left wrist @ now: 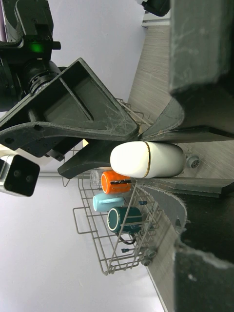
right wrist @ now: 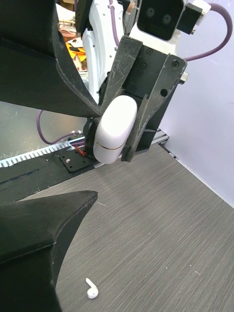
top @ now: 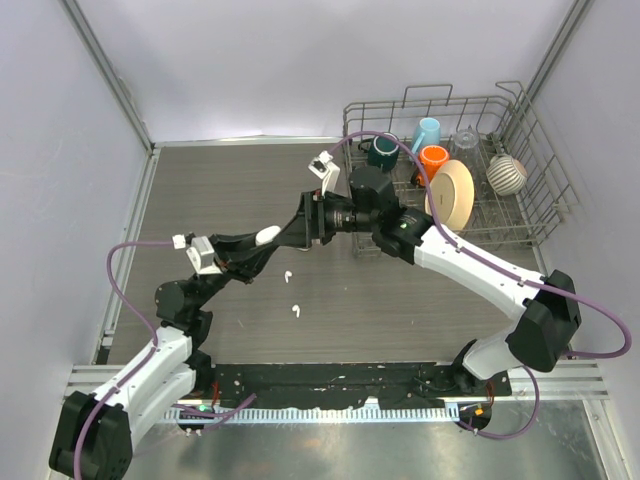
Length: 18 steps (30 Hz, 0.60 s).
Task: Insert the wireless bluetooth earbuds into the charging case
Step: Open the charging case.
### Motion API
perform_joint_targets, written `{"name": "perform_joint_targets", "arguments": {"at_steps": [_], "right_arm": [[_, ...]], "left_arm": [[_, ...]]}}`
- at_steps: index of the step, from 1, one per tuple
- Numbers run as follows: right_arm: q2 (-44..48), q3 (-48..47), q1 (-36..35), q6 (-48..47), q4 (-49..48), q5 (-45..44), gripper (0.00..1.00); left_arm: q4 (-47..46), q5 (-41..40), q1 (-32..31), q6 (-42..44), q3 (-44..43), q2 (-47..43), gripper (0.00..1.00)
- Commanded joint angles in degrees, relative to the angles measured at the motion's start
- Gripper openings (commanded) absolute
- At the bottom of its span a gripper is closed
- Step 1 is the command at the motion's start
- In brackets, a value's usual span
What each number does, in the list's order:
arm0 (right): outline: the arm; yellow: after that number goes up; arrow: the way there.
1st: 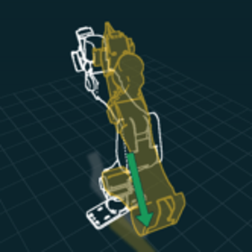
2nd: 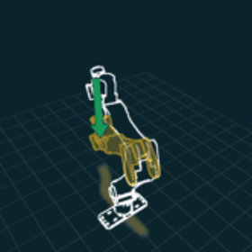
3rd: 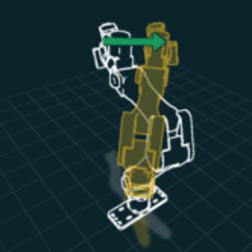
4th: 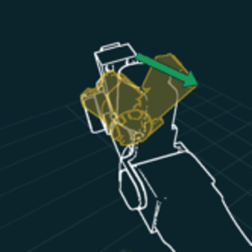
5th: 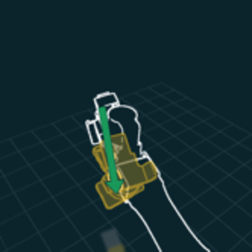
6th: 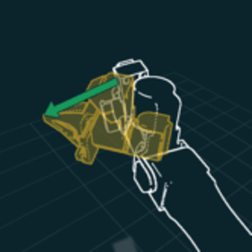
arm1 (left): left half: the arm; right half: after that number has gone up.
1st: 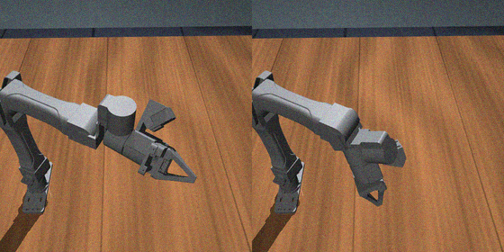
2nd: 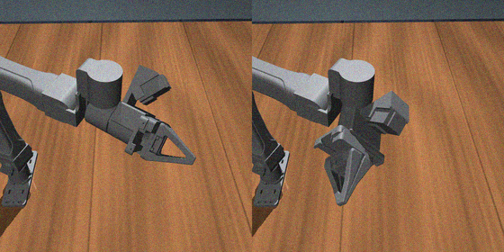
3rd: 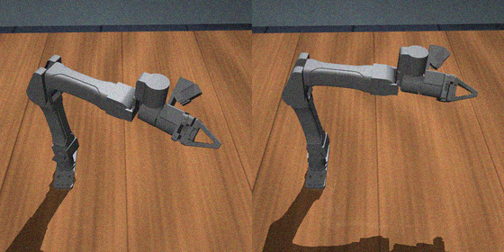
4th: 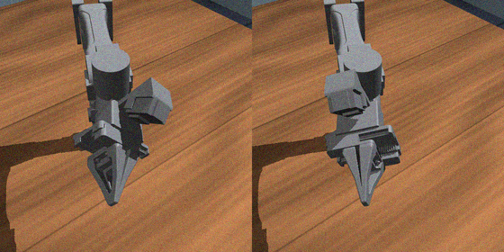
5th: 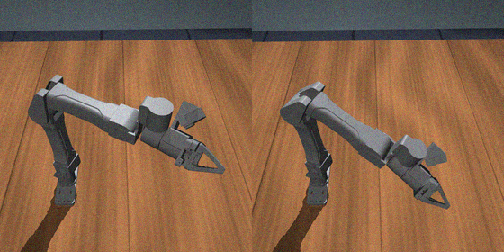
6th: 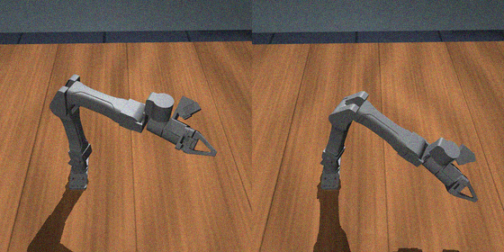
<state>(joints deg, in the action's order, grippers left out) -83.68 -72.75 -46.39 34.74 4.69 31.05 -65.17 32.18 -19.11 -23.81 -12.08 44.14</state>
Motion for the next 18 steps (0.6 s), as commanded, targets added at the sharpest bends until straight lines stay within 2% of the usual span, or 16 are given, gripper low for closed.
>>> {"name": "perform_joint_targets", "arguments": {"at_steps": [1,10,18], "right_arm": [[-0.6,-2.83,-0.28,2.17,-4.42,0.24,0.67],[-1.49,-2.66,-0.1,3.75,-4.34,-3.09,0.66],[-1.13,-1.78,0.78,8.85,-12.51,-3.01,0.66]], "left_arm": [[-3.83,2.79,0.04,-0.36,-2.34,0.24,0.15],[-3.74,9.56,0.13,-3.25,-5.06,0.33,0.1],[-3.65,12.64,0.13,-4.75,-4.45,-0.46,0.1]]}}
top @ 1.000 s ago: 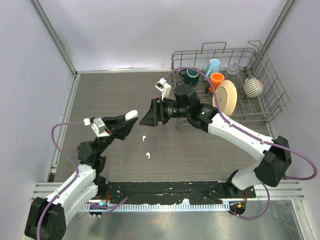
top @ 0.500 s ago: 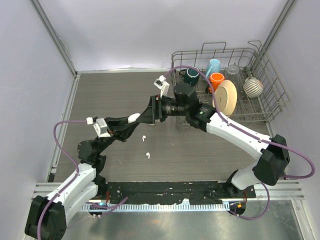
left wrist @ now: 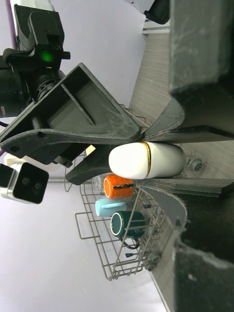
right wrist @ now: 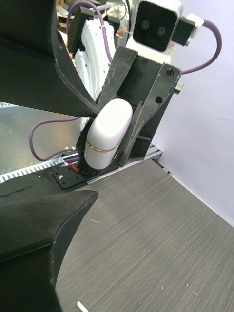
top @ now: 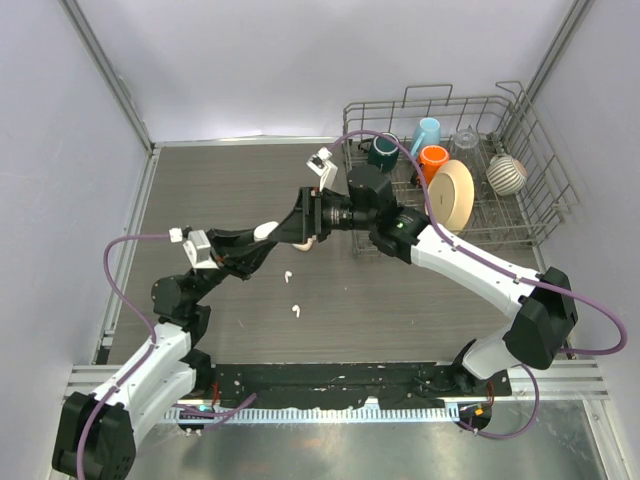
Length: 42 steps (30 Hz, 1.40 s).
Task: Insert the wireless bluetooth earbuds into the charging case
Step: Open the charging case, then pick up the earbud from the center of the board.
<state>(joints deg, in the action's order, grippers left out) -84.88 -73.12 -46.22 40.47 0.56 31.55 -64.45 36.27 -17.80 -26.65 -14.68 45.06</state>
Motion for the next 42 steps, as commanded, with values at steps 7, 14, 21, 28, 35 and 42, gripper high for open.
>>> {"name": "perform_joint_targets", "arguments": {"at_steps": [7,14,21,28,35,42], "right_arm": [[-0.37,0.0,1.39,7.6,-14.18,-2.02,0.66],[1.2,1.31,1.92,8.05,-16.55,-0.52,0.66],[4.19,2.46,5.17,4.45,-11.03,-6.05,0.66],[3.41,6.15,8.43,-0.82,6.16,-16.07,0.65],[0.24,11.06,6.5,-3.82,11.92,-18.36,0.61],[-4.23,12.74,-3.34,-6.54,14.65,-24.42,0.61]], "left_arm": [[-3.85,8.99,-1.27,-1.82,-0.88,-2.52,0.1],[0.36,4.69,-1.27,1.51,0.52,-4.8,0.11],[5.73,0.82,-1.18,4.33,1.84,-8.93,0.12],[13.45,-1.9,-1.18,6.96,1.76,-14.91,0.12],[18.74,-3.23,-1.18,9.69,0.97,-18.95,0.12],[19.44,-3.57,-1.18,9.87,0.61,-19.39,0.12]]}}
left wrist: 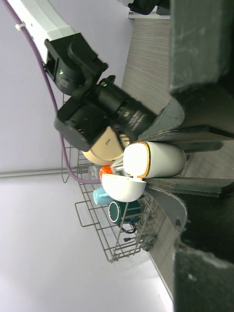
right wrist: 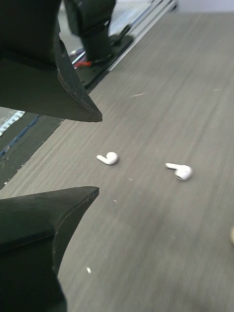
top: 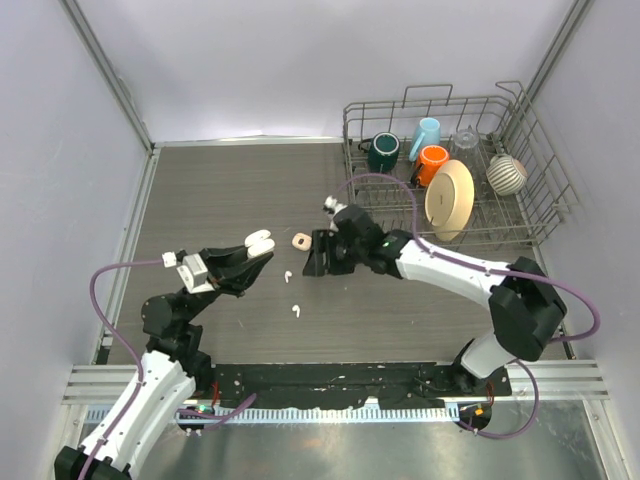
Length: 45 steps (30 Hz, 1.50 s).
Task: Insert the wireless bluetooth earbuds into the charging case
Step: Pick up the earbud from the center of the board.
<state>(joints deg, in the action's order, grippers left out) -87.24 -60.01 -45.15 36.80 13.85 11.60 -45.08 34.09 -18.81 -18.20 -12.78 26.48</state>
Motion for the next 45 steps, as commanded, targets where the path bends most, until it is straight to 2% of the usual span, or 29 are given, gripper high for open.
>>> {"name": "perform_joint_targets", "arguments": {"at_steps": [1,5,13,24,35,45], "right_arm": [[-2.31,-0.2,-6.25,-2.35,1.01,-5.52,0.61],[-4.69,0.6,-9.08,0.47,-1.71,-7.8,0.6],[-11.1,-2.66,-14.18,1.35,-0.22,-15.19,0.56],[-16.12,-6.7,-15.15,2.4,0.04,-14.85,0.55],[-19.19,-9.6,-16.9,1.79,3.2,-16.16,0.52],[-21.39,-11.62,-17.61,1.26,5.84,-17.66,0.48]], "left_arm": [[0.43,-1.56,-0.18,1.32,-1.2,-1.34,0.11],[2.1,-3.23,-0.18,2.46,-1.11,-3.1,0.11],[6.14,-6.04,-0.26,4.22,-1.11,-7.4,0.1],[11.15,-8.25,-0.18,7.03,-1.38,-10.83,0.07],[11.86,-8.42,-0.26,7.3,-1.46,-11.36,0.07],[11.59,-8.51,-0.26,6.95,-1.46,-11.19,0.0]]}}
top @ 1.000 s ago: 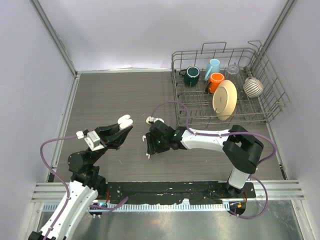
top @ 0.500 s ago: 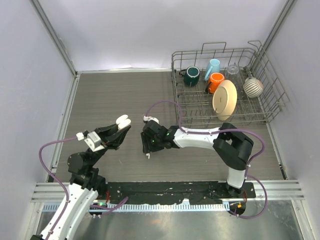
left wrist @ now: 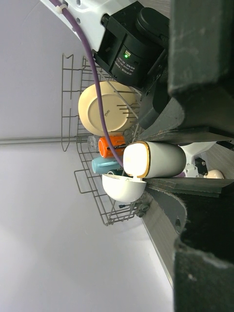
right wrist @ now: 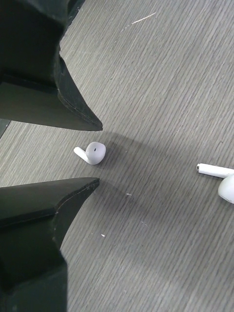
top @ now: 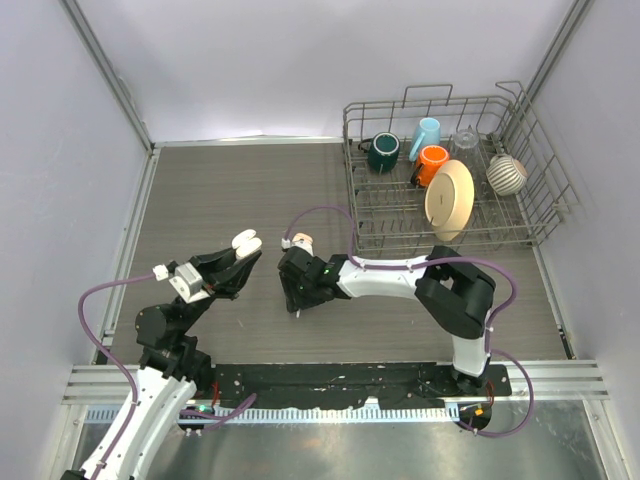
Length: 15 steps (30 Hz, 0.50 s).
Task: Insert the wireless bluetooth earbuds into the charging case
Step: Pick up the earbud from the center of the board.
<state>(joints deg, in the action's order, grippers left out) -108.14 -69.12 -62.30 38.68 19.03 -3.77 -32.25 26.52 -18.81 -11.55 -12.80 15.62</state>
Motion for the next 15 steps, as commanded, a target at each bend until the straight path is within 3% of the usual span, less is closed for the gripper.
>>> {"name": "perform_joint_targets", "arguments": {"at_steps": [1,15], "right_arm": [[-0.58,-2.6,-0.54,-0.62,0.66,-2.21,0.48],[-1.11,-3.21,-1.07,-1.59,1.63,-2.12,0.44]], "left_arm": [[-1.32,-0.95,-0.26,0.3,-1.44,-0.32,0.0],[-2.47,-1.65,-0.18,-0.4,-1.09,-0.15,0.0]]}}
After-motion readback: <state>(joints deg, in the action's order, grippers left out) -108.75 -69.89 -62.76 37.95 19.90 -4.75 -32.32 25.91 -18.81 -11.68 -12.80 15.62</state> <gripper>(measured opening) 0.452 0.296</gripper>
